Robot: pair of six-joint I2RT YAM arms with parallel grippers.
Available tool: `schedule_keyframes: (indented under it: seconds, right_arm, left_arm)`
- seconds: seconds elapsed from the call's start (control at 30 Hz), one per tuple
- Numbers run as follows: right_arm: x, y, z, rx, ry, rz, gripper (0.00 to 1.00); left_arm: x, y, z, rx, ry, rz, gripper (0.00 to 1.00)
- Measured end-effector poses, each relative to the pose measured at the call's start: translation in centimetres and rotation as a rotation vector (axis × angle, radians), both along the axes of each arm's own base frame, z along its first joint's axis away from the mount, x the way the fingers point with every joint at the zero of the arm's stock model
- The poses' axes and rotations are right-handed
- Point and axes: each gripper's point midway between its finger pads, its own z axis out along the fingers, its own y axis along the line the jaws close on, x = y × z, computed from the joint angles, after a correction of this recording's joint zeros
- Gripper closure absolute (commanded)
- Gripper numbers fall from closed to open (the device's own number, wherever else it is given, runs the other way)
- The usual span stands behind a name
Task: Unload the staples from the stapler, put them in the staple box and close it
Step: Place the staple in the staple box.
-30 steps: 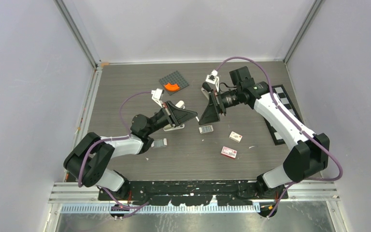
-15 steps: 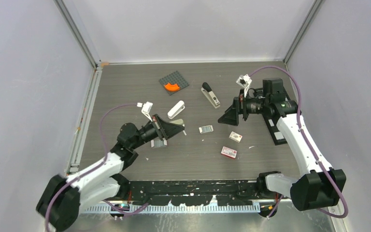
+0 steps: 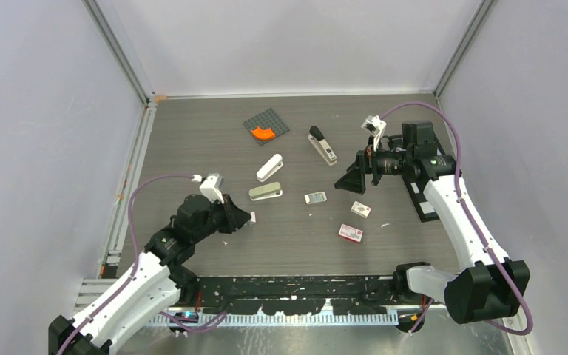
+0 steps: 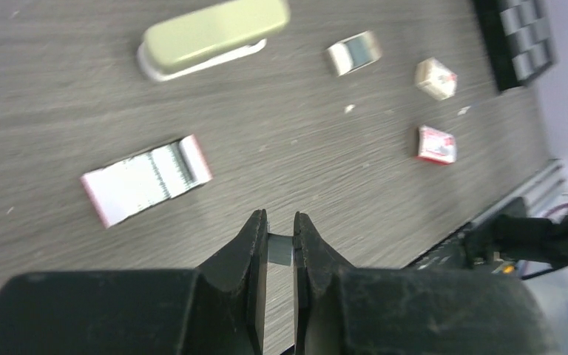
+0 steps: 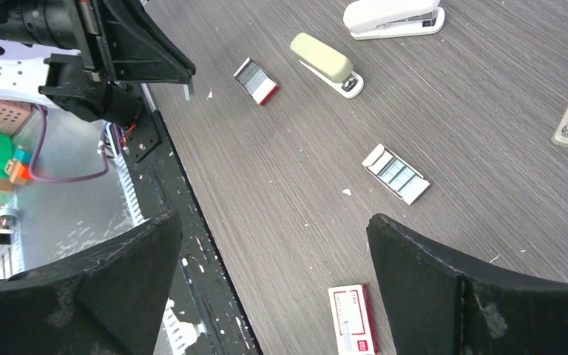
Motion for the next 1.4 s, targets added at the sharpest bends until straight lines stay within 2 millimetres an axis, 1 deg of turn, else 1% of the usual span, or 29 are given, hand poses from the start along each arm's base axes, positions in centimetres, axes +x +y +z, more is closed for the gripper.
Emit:
schedule_keyframes:
  seconds: [0.07, 0.13, 0.33, 0.5, 0.67, 0.8, 0.93, 1.4]
  right_arm:
    - [0.1, -0.1, -0.1, -0.005, -0.002, -0.002, 0.00]
    - [0.1, -0.1, -0.3, -0.010, -0.002, -0.005, 0.00]
    - [0.2, -0.3, -0.5, -0.024, -0.010, -0.008, 0.00]
    - [0.2, -0.3, -0.7, -0.028, -0.010, -0.008, 0.01]
    - [0.1, -0.3, -0.7, -0.031, -0.013, -0.005, 0.00]
    - [0.1, -0.4, -0.8, -0.033, -0.014, -0.002, 0.01]
    - [0.1, -0.4, -0.8, -0.035, -0.015, -0.001, 0.00]
    - [0.0, -0.4, -1.0, -0.038, -0.009, 0.001, 0.00]
  left_arm:
    - [-0.1, 0.9, -1.6, 0.059, 0.042, 0.027, 0.93]
    - [-0.1, 1.7, -2.6, 0.109, 0.065, 0.056, 0.93]
    - [0.5, 3.1, -4.3, 0.190, 0.100, 0.120, 0.94]
    - [1.5, 3.8, -5.8, 0.270, 0.151, 0.177, 0.94]
    - [2.8, 4.2, -6.4, 0.324, 0.161, 0.222, 0.93]
    - [3.6, 3.9, -6.7, 0.364, 0.157, 0.232, 0.93]
    - [4.1, 3.5, -7.2, 0.400, 0.153, 0.227, 0.93]
    - [5.3, 3.6, -8.6, 0.497, 0.151, 0.239, 0.91]
